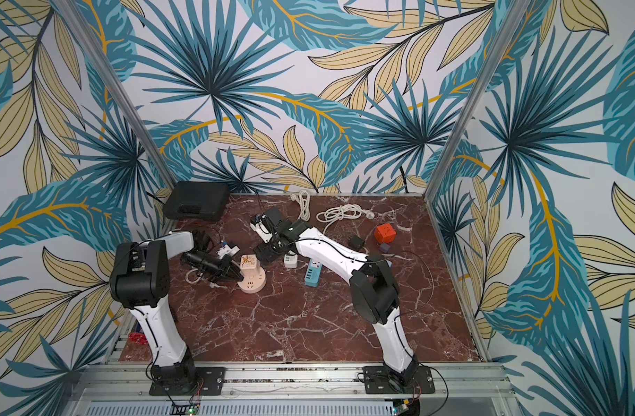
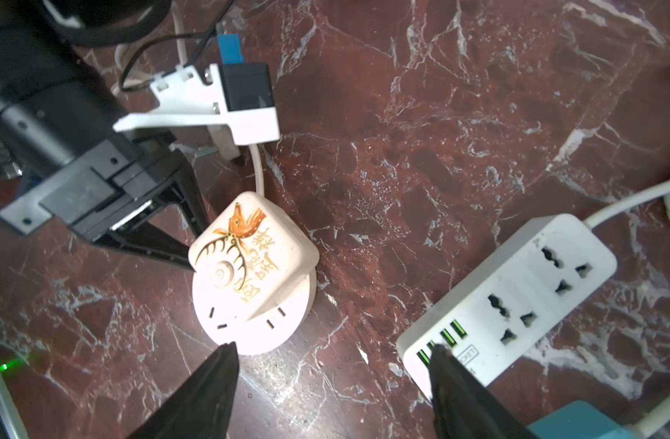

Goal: Pull the plug off the socket
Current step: Remove the plug from the socket.

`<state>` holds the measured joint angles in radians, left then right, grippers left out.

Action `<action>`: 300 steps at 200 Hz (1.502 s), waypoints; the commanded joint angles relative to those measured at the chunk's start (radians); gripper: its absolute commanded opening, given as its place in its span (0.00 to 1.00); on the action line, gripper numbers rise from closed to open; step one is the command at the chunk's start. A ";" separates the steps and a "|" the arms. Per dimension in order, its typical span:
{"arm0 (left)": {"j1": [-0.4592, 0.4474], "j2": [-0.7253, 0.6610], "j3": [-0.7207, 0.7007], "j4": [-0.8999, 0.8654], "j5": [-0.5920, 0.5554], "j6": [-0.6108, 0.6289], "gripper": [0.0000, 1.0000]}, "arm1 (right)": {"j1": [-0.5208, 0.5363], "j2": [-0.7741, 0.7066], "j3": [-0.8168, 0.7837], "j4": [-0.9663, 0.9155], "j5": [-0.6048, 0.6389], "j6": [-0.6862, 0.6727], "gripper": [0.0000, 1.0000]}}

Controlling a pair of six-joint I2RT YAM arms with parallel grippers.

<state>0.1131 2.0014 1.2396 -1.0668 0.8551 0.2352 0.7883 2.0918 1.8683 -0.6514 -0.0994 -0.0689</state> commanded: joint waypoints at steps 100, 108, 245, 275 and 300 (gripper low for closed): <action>0.006 0.038 -0.033 0.108 -0.159 0.007 0.00 | 0.035 0.110 0.072 0.042 -0.151 -0.366 0.85; 0.005 0.039 -0.032 0.108 -0.158 0.007 0.00 | 0.040 0.116 0.074 0.051 -0.142 -0.383 0.85; 0.006 0.043 -0.030 0.107 -0.162 0.006 0.00 | 0.063 0.267 0.195 0.020 -0.088 -0.518 0.85; 0.006 0.043 -0.031 0.107 -0.161 0.006 0.00 | 0.064 0.256 0.164 0.069 -0.071 -0.485 0.80; 0.006 0.039 -0.030 0.105 -0.161 0.006 0.00 | 0.068 0.246 0.140 0.110 -0.079 -0.454 0.72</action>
<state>0.1131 2.0014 1.2396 -1.0668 0.8555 0.2356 0.8482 2.3455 2.0403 -0.5861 -0.1841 -0.5556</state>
